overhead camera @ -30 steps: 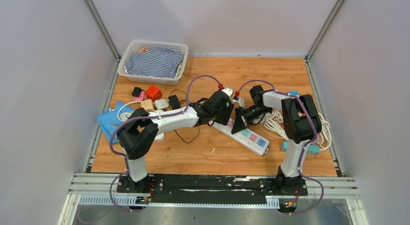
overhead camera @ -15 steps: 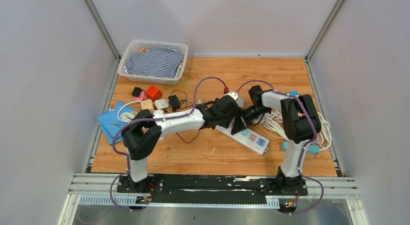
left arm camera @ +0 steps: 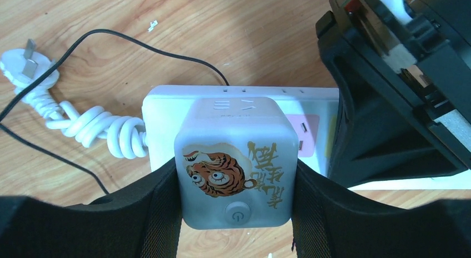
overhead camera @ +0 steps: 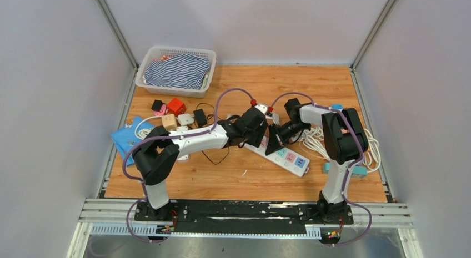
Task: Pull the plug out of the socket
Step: Remove the plug from the socket.
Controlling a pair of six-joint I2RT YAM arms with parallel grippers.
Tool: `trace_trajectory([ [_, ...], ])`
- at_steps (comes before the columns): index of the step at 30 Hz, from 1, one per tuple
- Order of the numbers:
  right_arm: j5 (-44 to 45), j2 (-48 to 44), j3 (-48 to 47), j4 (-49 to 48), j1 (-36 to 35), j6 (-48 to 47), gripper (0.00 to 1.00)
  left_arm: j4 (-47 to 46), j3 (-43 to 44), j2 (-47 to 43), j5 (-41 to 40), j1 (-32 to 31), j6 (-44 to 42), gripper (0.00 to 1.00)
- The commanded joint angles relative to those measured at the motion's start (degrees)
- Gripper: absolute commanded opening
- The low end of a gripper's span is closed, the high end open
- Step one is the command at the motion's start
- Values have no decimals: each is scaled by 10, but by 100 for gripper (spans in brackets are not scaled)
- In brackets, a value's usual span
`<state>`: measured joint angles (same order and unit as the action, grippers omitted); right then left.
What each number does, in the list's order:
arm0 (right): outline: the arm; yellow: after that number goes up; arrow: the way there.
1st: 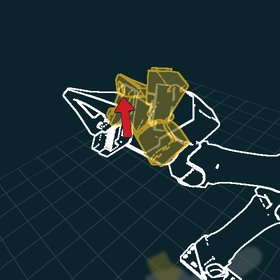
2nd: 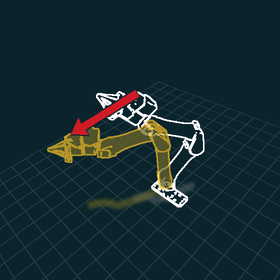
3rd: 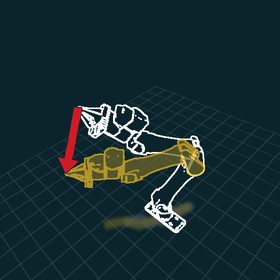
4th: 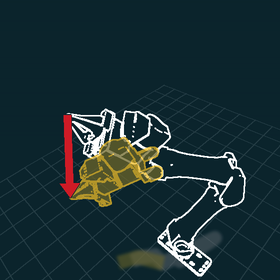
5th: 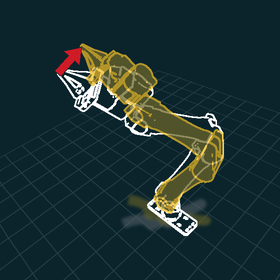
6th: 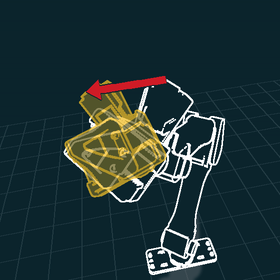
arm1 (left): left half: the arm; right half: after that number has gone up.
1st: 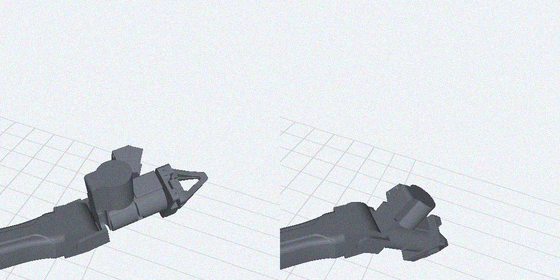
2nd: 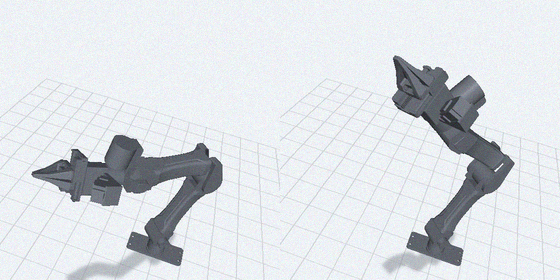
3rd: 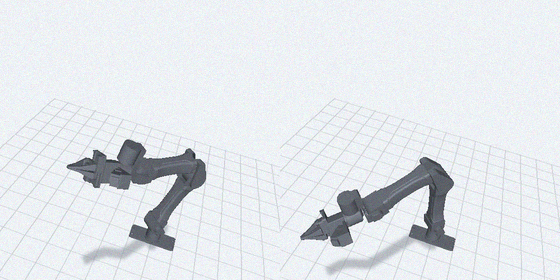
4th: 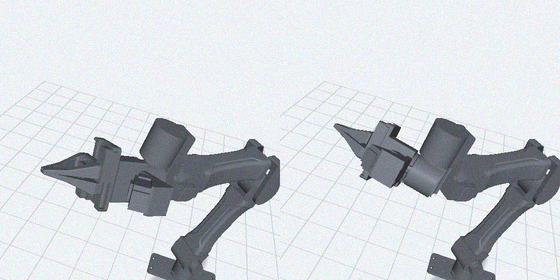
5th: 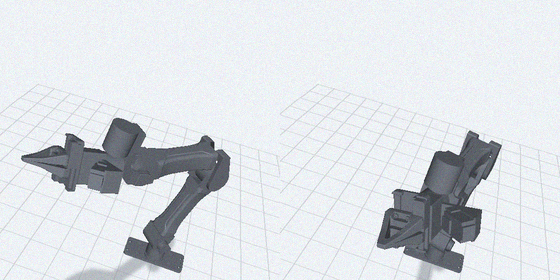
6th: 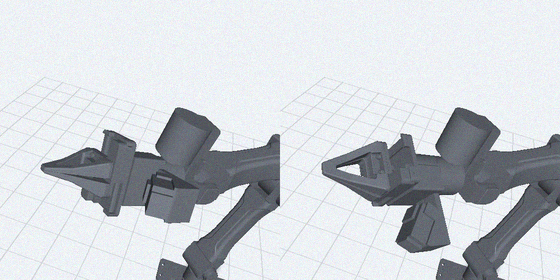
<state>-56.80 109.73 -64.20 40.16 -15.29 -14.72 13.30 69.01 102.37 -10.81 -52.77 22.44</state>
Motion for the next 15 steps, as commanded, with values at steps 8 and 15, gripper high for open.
trace_trajectory([
  [8, 123, 33, 6, -25, -9, -34, 0, 130, 53, 54, -140, -51, -24, 0],
  [15, 127, 33, 6, -24, -9, -35, 0, -39, -44, 4, 119, 13, 57, 0],
])
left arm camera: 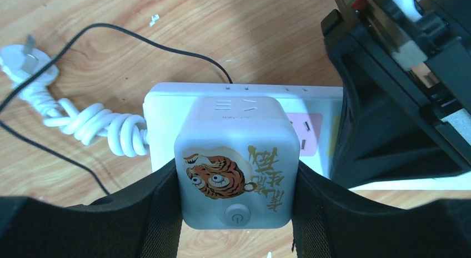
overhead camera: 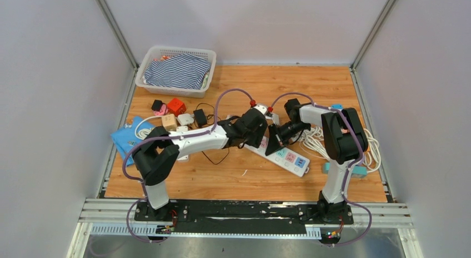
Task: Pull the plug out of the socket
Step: Remove the plug from the socket.
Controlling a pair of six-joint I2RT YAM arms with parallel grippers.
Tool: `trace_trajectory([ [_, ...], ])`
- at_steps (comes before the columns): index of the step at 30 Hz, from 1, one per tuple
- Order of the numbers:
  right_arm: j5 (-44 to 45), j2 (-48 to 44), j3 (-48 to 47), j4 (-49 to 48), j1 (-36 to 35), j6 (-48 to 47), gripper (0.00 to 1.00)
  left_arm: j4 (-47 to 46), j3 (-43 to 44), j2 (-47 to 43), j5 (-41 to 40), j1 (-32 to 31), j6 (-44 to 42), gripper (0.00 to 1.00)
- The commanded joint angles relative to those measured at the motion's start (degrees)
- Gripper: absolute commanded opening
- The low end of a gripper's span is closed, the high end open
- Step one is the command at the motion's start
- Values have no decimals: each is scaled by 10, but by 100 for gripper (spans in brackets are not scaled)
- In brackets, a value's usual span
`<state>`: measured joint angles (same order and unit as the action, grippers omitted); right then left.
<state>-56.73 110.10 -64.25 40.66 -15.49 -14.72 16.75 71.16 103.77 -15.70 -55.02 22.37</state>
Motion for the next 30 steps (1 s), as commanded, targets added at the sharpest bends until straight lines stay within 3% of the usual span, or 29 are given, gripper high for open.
trace_trajectory([
  [1, 126, 30, 6, -29, -7, -35, 0, -80, -72, -14, 177, 41, 65, 0],
  [4, 126, 31, 5, -29, -7, -35, 0, -36, -56, -17, 131, 39, 46, 0],
  [8, 127, 33, 4, -27, -7, -36, 0, 48, -16, -12, -45, -3, 2, 0],
  [11, 128, 33, 4, -27, -7, -35, 0, 93, 16, 7, -111, -24, -18, 0],
  [15, 129, 32, 4, -26, -8, -36, 0, 83, 15, 12, -93, -26, -21, 0],
  [21, 130, 32, 4, -26, -7, -36, 0, -17, -52, -30, 55, 14, 23, 0],
  [23, 130, 31, 4, -25, -8, -36, 0, -3, -50, -40, 27, 15, 18, 0],
  [27, 129, 34, 4, -25, -8, -37, 0, 90, 2, -24, -111, -22, -26, 0],
  [30, 131, 34, 3, -24, -8, -37, 0, 102, 10, -16, -138, -33, -34, 0],
])
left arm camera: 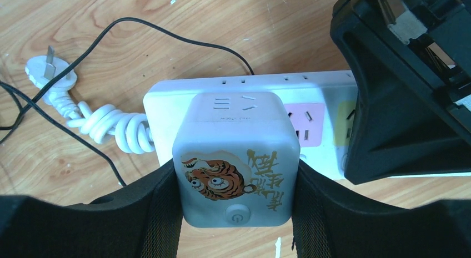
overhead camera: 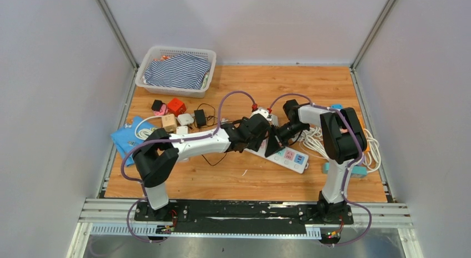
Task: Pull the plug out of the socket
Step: Remove the plug from the socket.
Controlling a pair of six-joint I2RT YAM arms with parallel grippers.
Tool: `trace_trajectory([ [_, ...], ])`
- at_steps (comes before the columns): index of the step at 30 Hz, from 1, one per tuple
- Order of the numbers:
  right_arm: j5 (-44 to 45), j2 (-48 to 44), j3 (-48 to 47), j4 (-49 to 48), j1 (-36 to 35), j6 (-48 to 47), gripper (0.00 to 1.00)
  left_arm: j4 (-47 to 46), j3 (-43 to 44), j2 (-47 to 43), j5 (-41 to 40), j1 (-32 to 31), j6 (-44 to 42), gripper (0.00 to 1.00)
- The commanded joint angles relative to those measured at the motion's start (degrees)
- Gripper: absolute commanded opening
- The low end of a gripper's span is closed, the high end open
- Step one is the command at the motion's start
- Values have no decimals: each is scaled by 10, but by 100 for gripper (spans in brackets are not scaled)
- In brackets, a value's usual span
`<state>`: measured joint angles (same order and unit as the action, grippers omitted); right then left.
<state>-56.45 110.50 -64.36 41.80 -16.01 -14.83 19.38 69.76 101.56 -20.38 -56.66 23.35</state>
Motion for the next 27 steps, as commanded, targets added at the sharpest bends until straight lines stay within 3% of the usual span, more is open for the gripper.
trace_trajectory([
  [1, 129, 30, 5, -36, -2, -36, 0, 75, 22, 8, -85, -17, -43, 0],
  [3, 131, 30, 5, -36, -3, -37, 0, 56, 17, 9, -46, -15, -45, 0],
  [7, 132, 31, 5, -36, -2, -37, 0, -26, -31, -10, 107, 16, -5, 0],
  [9, 132, 31, 5, -36, -2, -37, 0, -53, -50, -25, 134, 28, 18, 0],
  [14, 131, 34, 4, -35, -4, -38, 0, 33, -5, -28, -27, -4, -20, 0],
  [19, 133, 33, 4, -34, -4, -38, 0, 68, 20, -10, -86, -25, -41, 0],
  [22, 134, 34, 4, -34, -3, -39, 0, 50, 13, -10, -36, -23, -41, 0],
  [27, 135, 35, 3, -33, -3, -40, 0, -62, -54, -47, 143, 21, 23, 0],
])
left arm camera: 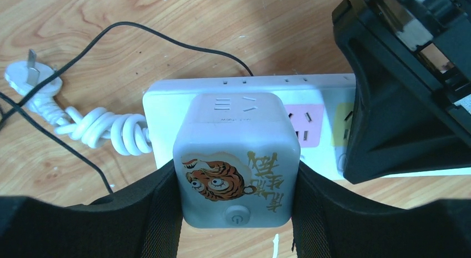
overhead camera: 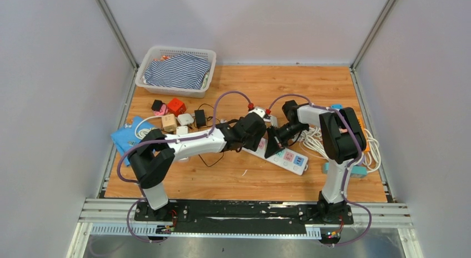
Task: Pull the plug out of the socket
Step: Remove the plug from the socket.
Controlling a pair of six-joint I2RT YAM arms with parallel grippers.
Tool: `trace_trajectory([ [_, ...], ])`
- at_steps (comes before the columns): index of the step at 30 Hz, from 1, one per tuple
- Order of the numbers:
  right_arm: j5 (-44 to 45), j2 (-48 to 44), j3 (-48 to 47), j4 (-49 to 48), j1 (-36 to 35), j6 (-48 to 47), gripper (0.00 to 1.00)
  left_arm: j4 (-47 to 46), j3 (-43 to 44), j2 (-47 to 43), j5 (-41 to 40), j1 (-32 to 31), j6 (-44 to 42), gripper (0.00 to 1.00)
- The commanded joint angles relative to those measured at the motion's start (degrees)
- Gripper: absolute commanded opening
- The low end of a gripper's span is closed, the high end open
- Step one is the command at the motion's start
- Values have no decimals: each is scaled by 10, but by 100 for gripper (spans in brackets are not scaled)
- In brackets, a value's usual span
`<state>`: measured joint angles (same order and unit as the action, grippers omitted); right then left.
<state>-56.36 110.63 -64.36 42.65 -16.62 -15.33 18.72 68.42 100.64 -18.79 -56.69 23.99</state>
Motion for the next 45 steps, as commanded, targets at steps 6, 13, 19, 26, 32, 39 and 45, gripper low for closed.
trace_trajectory([
  [6, 135, 36, 3, -41, 3, -35, 0, 56, 16, -33, -43, -12, -27, 0],
  [13, 140, 36, 3, -40, 2, -36, 0, 77, 40, -14, -80, -35, -43, 0],
  [19, 144, 36, 2, -40, 2, -36, 0, -12, -12, -53, 92, 10, 13, 0],
  [26, 146, 37, 2, -40, 2, -35, 0, 22, 2, -70, 100, 27, 37, 0],
  [32, 147, 36, 1, -39, 2, -36, 0, 106, 56, -37, -40, -15, 6, 0],
  [39, 150, 37, 2, -39, 2, -36, 0, 123, 69, -19, -55, -26, 3, 0],
  [45, 149, 34, 0, -37, 2, -38, 0, 75, 31, -82, -1, -12, 1, 0],
])
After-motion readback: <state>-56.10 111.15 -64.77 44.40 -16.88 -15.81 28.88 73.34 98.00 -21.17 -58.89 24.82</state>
